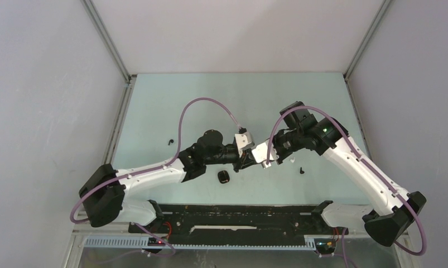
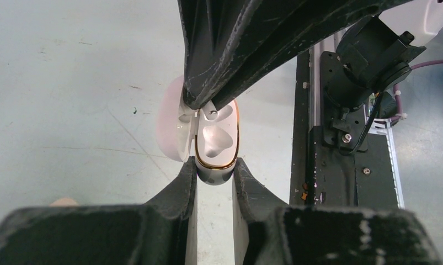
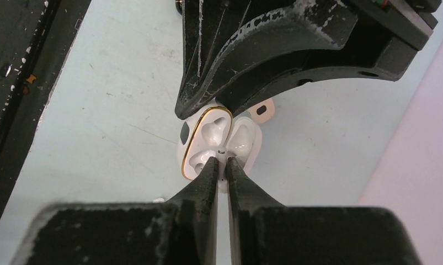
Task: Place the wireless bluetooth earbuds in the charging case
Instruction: Pick up the earbud from the charging case, then place the earbud at the center of the board.
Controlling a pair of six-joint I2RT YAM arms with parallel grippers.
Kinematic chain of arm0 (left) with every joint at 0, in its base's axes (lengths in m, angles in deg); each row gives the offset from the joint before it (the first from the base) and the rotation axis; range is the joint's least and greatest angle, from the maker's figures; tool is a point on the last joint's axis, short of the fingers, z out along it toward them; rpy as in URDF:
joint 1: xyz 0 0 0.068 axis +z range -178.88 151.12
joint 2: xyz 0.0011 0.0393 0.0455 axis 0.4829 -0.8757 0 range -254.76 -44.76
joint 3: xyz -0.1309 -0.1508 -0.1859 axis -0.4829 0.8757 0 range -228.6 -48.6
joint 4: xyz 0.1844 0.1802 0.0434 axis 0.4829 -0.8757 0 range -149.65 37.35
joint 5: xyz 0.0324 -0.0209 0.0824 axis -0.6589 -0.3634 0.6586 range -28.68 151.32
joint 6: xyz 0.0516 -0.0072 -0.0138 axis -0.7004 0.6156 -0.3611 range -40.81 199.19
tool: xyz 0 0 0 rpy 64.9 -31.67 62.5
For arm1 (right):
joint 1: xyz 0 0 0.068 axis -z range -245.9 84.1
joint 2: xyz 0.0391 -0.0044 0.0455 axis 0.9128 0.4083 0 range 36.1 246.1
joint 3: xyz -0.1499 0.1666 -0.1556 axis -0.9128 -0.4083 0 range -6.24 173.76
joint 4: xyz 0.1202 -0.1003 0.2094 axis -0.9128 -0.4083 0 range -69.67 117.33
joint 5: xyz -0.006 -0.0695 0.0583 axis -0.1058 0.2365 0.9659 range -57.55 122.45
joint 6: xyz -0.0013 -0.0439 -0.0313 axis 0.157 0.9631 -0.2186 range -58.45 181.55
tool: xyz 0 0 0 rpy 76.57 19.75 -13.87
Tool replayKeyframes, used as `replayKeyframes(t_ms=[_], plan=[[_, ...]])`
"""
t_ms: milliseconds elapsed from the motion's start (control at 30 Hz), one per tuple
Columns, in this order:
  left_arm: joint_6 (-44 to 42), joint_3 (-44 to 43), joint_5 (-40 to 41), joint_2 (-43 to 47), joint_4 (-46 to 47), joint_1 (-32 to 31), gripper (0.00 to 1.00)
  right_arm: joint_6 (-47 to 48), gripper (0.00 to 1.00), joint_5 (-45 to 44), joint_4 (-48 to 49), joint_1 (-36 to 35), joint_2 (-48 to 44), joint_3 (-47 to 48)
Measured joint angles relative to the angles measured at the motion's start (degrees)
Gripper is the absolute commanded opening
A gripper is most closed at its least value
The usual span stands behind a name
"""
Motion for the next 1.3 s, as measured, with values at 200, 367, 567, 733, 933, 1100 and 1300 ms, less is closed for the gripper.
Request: replayKeyframes(t_ms=[200,367,567,733,933,1100,1300], plan=[[0.02,-0.2,0.15,-0.44,0.13,0.0,0.0,-0.57,0.0,-0.42,-0.31,-0.17,-1.18,-0.11],[0.04,-0.33,0.22,-1.07,0.15,0.0,0.0,-3.52,0.0,0.79,-3.28,0.83,-2.69,2.38],[0.0,-0.33,1.31,-1.29,0.15,0.0,0.0,-8.9,0.0,6.36,-6.75,8.02,-7.32,2.86],[-0.09,-0.33,2.32,-1.27,0.11,0.02,0.0,-14.84,0.0,15.06,-8.48,22.43,-7.93,-0.44],[-0.7,-0.33,4.59,0.52,0.02,0.07,0.0,-25.38,0.0,22.62,-9.51,35.74,4.92,-7.98],[-1.9,-0.33,6.25,4.39,0.09,0.09,0.0,-40.81,0.0,21.27,-0.83,39.95,17.97,-14.82],[-2.43,-0.33,7.08,6.58,0.11,0.17,0.0,-60.02,0.0,13.88,10.62,38.03,21.24,-15.69]])
